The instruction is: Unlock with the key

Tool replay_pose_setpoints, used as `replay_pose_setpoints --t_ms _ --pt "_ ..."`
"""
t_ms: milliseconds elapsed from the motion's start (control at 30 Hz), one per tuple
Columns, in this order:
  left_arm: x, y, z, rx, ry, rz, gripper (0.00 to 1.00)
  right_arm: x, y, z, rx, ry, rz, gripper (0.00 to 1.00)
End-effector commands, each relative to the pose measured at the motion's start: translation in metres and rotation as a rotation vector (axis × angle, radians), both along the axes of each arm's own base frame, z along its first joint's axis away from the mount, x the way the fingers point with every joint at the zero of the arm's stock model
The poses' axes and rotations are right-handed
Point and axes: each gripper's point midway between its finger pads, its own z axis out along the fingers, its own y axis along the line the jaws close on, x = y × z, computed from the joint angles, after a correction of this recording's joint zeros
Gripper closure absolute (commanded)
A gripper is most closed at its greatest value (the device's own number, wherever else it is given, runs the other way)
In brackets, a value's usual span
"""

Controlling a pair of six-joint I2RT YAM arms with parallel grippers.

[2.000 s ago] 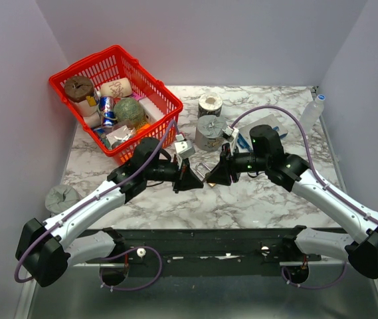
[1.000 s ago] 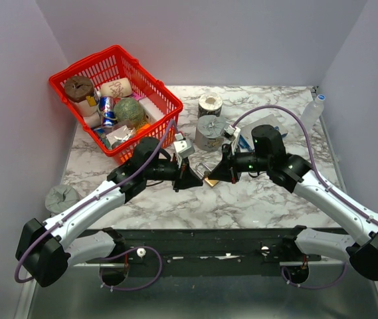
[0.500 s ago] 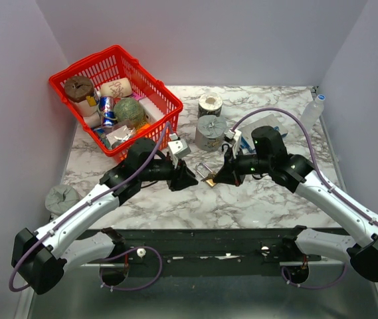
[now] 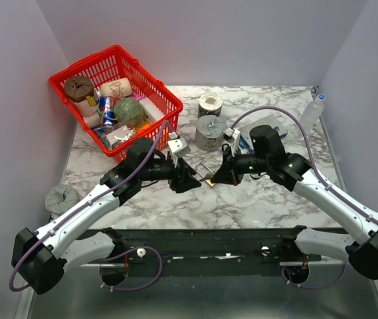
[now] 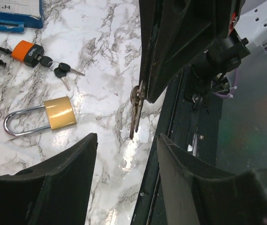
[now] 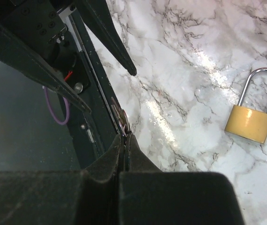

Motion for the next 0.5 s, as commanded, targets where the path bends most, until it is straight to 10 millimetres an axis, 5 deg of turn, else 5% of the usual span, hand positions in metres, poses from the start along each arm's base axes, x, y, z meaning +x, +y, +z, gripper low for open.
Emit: replay_pose_setpoints --t_ms 0,467 --pt "-0.002 -0.004 0.001 -0.034 0.011 -0.023 0.41 -0.004 0.011 0.014 0.069 0.037 0.045 0.99" --pt "0.012 0.011 0.001 0.022 -0.069 0.088 0.46 -0.012 0.002 0.026 0.136 0.053 0.086 0.99"
